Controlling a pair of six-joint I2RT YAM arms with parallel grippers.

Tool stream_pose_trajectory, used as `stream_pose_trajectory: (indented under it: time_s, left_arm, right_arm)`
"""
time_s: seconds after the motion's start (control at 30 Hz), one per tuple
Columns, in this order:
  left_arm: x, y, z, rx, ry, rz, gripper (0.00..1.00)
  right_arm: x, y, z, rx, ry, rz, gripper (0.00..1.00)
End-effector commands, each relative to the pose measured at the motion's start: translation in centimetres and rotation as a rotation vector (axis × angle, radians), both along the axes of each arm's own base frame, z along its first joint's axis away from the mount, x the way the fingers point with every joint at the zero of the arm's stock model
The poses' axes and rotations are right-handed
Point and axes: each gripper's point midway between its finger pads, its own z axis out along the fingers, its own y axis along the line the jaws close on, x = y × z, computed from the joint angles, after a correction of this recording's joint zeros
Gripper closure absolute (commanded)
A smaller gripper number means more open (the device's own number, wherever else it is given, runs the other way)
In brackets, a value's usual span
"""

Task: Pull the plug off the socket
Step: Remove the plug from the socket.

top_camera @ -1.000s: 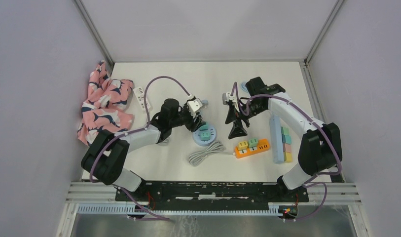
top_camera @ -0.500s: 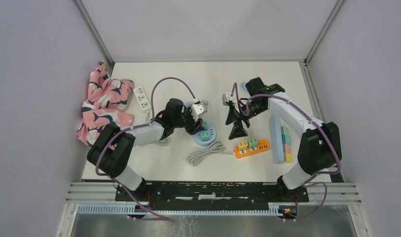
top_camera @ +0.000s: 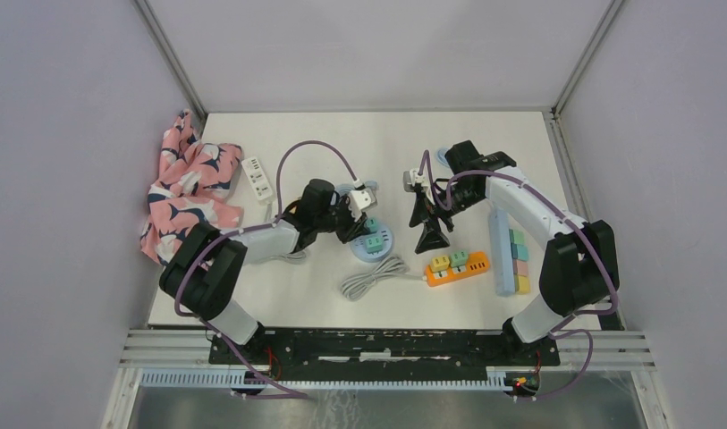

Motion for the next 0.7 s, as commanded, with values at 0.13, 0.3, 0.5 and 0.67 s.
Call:
stream_pose_trajectory:
  time_s: [0.13, 0.3, 0.5, 0.67]
  left_arm:
    - [2.0, 0.2, 6.0, -0.201, -0.049, 0.265, 0.97]
    - [1.3, -0.5, 6.3, -0.255, 0.018, 0.423, 0.97]
    - [1.0, -0.6, 4.8, -0.319, 0.148, 0.615, 0.97]
    - [0.6, -0.9, 4.7, -0.339, 0.132, 0.703, 0.97]
  right_arm:
    - [1.7, 0.5, 1.1, 0.02, -0.046, -0.048, 0.15]
    - [2.7, 0.8, 0.7, 0.025, -0.059, -0.108, 0.16]
    - [3.5, 1.0, 0.0, 0.038, -0.086, -0.159, 0.16]
    - [4.3, 1.2, -0.5, 0.044, -0.093, -0.204, 0.15]
